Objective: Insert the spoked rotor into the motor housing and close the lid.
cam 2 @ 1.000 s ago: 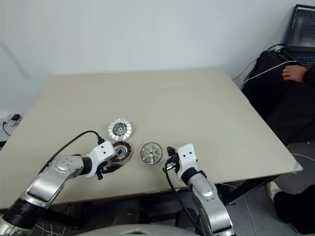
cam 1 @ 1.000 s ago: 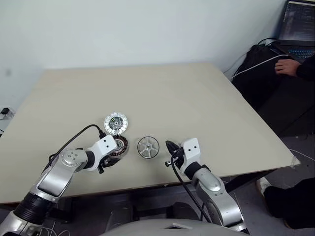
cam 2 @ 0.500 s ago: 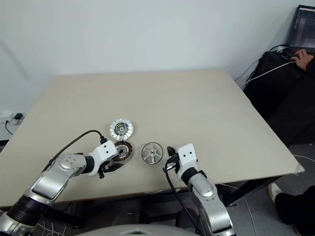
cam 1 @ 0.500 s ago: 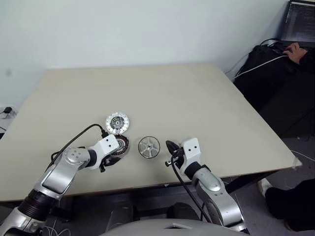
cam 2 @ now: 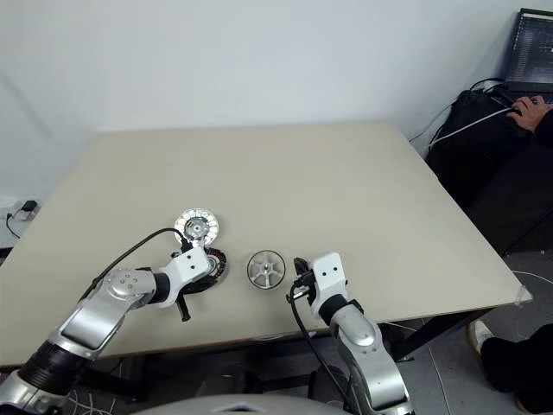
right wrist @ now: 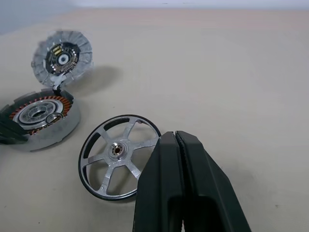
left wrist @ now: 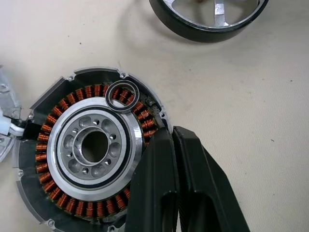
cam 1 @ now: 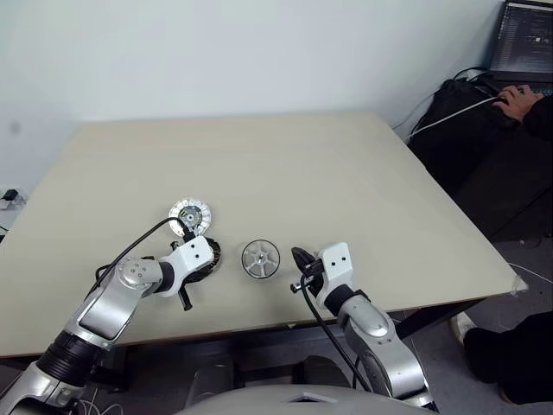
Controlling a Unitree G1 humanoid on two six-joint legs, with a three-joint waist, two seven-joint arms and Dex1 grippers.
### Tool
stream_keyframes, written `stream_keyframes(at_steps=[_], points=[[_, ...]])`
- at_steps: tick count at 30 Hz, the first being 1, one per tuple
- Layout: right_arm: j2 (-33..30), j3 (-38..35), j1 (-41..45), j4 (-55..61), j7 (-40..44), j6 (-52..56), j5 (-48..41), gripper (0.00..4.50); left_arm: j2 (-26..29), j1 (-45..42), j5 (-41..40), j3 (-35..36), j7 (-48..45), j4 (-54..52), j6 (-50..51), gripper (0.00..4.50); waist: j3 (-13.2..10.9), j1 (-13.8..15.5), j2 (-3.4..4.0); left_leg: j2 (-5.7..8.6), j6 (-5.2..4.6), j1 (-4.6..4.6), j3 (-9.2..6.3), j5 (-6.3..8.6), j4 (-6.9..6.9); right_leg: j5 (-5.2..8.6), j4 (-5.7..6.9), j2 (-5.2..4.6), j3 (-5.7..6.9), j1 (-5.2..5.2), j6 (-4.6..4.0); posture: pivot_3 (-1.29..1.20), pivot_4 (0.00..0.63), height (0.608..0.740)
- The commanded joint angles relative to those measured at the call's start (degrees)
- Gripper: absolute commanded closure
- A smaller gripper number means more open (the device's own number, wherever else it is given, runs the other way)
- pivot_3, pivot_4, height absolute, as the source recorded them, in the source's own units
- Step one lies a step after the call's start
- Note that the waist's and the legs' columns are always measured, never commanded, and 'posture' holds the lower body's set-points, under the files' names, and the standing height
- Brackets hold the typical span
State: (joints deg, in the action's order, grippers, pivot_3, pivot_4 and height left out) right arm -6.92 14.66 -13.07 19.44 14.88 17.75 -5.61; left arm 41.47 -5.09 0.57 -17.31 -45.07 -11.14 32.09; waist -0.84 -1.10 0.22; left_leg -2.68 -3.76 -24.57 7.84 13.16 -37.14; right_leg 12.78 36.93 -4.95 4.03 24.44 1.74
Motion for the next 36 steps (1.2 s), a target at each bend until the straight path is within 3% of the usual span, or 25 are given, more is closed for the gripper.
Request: stream_keyframes(at_steps=[1,13,26,36], points=[[0.1,-0.58,0.54,1.77,-0.14,-0.79,-0.28,4.43,0.2,-0.25,1.0,1.64,1.32,-1.14,-1.4,4.47,0.0,-0.01,0.0,0.0,0.0,0.0,0.0,0.0,0.0,0.0,0.0,0.0,0.0,0.0,0.0,0.0,0.0,0.74],[0.03,-0.43,0.3,2.12,-0.17,-0.32,-0.31,4.43,-2.69,-2.5,5.23,0.3,5.35,3.71,-8.55,4.47,-0.01,0.39,-0.01,0.0,0.0,-0.01,-0.01,0.0,-0.02,0.0,0.01,0.0,0.02,0.0,0.0,0.0,0.0,0.74],[-0.02,-0.53,-0.08,2.38,-0.28,-0.09,-0.34,4.43,-4.47,-5.95,6.52,-1.97,1.02,10.37,-25.31,4.47,-0.02,0.48,-0.01,0.02,-0.02,-0.09,0.0,0.0,-0.06,-0.03,-0.03,-0.04,0.05,-0.01,-0.03,0.0,0.0,0.74],[-0.07,-0.41,-0.31,2.42,-0.32,-0.28,-0.21,4.43,-6.32,-10.21,5.89,-0.89,0.31,14.83,-29.03,4.47,-0.02,0.23,-0.04,-0.06,-0.05,-0.1,0.01,-0.01,-0.21,-0.01,-0.01,0.45,-0.04,-0.02,-0.03,0.0,0.0,0.74]])
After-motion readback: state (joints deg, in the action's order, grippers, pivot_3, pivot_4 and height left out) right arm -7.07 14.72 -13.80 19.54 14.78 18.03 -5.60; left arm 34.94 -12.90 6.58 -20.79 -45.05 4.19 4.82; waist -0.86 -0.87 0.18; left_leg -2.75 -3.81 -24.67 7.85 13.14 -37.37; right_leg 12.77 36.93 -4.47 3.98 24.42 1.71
